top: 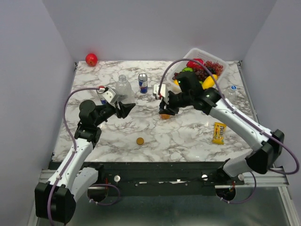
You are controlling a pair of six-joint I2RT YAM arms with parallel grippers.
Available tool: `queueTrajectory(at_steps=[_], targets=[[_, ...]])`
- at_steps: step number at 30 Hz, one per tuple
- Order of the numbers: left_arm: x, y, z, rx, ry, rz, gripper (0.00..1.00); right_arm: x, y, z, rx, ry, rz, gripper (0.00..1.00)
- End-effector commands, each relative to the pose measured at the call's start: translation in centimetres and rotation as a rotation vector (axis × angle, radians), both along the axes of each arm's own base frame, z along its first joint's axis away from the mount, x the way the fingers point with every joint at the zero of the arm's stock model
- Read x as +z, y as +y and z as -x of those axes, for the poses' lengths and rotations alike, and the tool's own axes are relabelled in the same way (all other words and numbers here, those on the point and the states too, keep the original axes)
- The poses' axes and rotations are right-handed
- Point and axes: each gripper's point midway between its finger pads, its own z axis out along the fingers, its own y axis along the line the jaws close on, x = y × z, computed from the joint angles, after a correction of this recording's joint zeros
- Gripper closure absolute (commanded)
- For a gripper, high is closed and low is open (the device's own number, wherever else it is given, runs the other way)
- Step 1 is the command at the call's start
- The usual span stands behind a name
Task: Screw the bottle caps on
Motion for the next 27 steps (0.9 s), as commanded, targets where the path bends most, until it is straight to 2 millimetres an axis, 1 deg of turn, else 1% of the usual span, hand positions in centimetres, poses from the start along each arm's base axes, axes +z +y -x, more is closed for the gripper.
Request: queueTrajectory(at_steps=[1,2,3,4,5,6,7,8,10,11,12,13,14,15,17,18,19,20,21,22,23,26,27], targets=[[-1.8,-2.9,2.1,-0.25,-0.099,-0.071,1.0,3.1,-4.4,4.4,0.117,0.015,0.036,0.68],[-3.0,-3.3,2.0,-0.276,-0.083,-0.086,1.0,3.3,-5.5,5.2,0.128,0.02,0.059,0.68],[-4.2,-3.8,2.3,-0.304,-0.08,-0.105,1.0,4.1,-6.1,5.4,0.156,-0.033,0.064,0.68],[-5.0,-4.3,2.5,-0.337,-0.09,-0.129,1.0,5.6,-6.8,5.8,0.157,-0.08,0.051,0.68],[-6.2,-5.3,2.8,-0.38,-0.095,-0.157,1.0,6.2,-7.4,6.3,0.162,-0.095,0.064,0.68],[-6.6,-5.8,3.0,-0.402,-0.107,-0.168,1.0,6.9,-7.8,6.4,0.174,-0.126,0.065,0.68],[-7.2,-6.3,3.2,-0.423,-0.105,-0.173,1.0,8.5,-8.0,6.5,0.173,-0.158,0.053,0.68],[-8.2,-7.5,3.6,-0.467,-0.105,-0.189,1.0,8.7,-8.5,6.8,0.171,-0.144,0.071,0.68],[-8.9,-8.7,4.3,-0.511,-0.124,-0.193,1.0,9.9,-8.6,7.1,0.17,-0.144,0.066,0.67],[-9.9,-9.3,4.4,-0.528,-0.114,-0.198,1.0,10.8,-8.6,7.5,0.181,-0.13,0.06,0.66],[-9.9,-10.1,5.0,-0.549,-0.141,-0.19,1.0,11.4,-8.5,7.7,0.184,-0.121,0.052,0.66],[-10.1,-10.5,5.1,-0.558,-0.15,-0.189,1.0,11.8,-8.3,7.8,0.185,-0.107,0.045,0.66],[-10.9,-11.0,5.2,-0.568,-0.14,-0.191,1.0,12.2,-7.9,7.9,0.194,-0.085,0.035,0.65],[-10.7,-11.6,5.4,-0.579,-0.171,-0.187,1.0,12.4,-7.7,8.0,0.188,-0.065,0.031,0.65],[-11.7,-12.1,5.6,-0.585,-0.176,-0.199,1.0,12.5,-7.2,8.1,0.197,-0.036,0.029,0.65],[-11.6,-12.4,5.3,-0.564,-0.204,-0.203,1.0,12.5,-6.8,8.0,0.201,-0.026,0.031,0.65],[-12.1,-12.8,5.9,-0.577,-0.213,-0.206,1.0,12.4,-6.6,8.0,0.206,-0.02,0.036,0.65],[-12.4,-13.2,6.0,-0.579,-0.214,-0.206,1.0,12.1,-6.3,8.1,0.215,-0.023,0.051,0.65],[-12.3,-13.4,6.1,-0.578,-0.226,-0.201,1.0,11.9,-6.0,8.1,0.224,-0.022,0.057,0.65],[-12.4,-14.1,6.7,-0.594,-0.224,-0.201,1.0,11.7,-5.7,8.2,0.237,-0.02,0.059,0.65],[-12.5,-14.3,6.9,-0.599,-0.22,-0.201,1.0,11.7,-5.3,8.4,0.254,-0.028,0.059,0.64],[-12.5,-14.9,8.0,-0.614,-0.212,-0.178,1.0,11.4,-4.5,8.3,0.266,-0.034,0.077,0.64],[-12.5,-15.0,8.1,-0.614,-0.205,-0.173,1.0,11.5,-4.3,8.6,0.283,-0.04,0.081,0.64]])
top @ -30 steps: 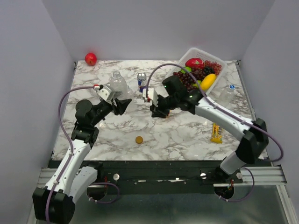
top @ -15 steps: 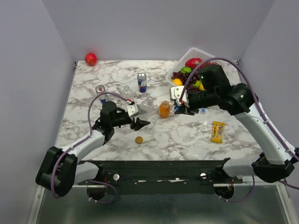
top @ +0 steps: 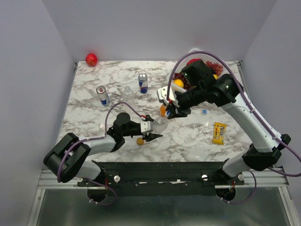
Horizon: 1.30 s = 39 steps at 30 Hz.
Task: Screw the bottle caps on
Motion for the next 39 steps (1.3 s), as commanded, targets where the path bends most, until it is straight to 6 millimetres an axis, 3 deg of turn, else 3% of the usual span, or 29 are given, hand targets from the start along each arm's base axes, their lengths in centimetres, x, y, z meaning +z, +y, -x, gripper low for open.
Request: queueTrajectory(at_steps=[1,10,16,21,28,39], targets=[[1.7,-0.9,0.1,0.019,-0.057,0.064,1.0,0.5,0.4,1.2,0.035,0.005,0.019,0.64],[2.4,-1.2,0.5,0.042,0.025,0.103,1.0,-1.1,0.6,3.2,0.124,-0.001,0.082,0.63],[2.6,-1.3,0.5,0.04,0.018,0.105,1.0,-2.2,1.3,1.1,0.055,-0.092,0.117,0.64],[2.4,-1.3,0.8,0.031,0.02,0.103,1.0,-2.0,1.3,-0.4,0.012,-0.165,0.118,0.64],[2.5,-1.4,0.7,0.022,-0.009,0.1,1.0,-2.0,1.4,-1.1,0.012,-0.196,0.126,0.64],[2.3,-1.2,0.0,0.05,-0.065,0.08,1.0,-4.0,0.4,1.5,0.127,-0.072,0.218,0.61]])
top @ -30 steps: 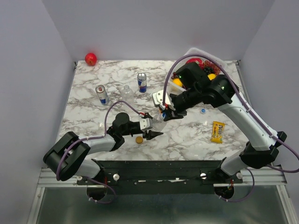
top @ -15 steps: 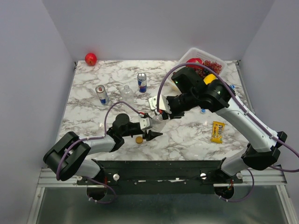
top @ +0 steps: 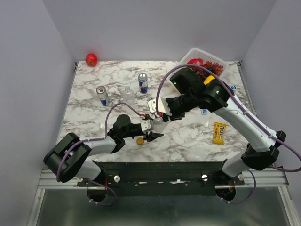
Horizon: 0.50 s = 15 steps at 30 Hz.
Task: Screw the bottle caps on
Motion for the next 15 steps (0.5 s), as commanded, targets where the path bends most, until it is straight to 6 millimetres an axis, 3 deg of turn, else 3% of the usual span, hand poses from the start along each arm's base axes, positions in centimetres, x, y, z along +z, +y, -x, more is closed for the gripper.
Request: queueTrajectory(at_steps=[1,11,15], targets=[[1.8,-0.3,-0.7,0.015,-0.113,0.034,1.0,-2.1,-1.5,1.3,0.035,0.079,0.119,0.61],[2.5,0.0,-2.1,0.093,-0.141,0.049,1.0,-3.1,-1.4,0.9,-0.037,0.125,0.157,0.62],[3.8,0.2,-3.1,0.172,-0.115,0.105,1.0,-5.1,-1.5,0.3,-0.213,0.23,0.227,0.62]])
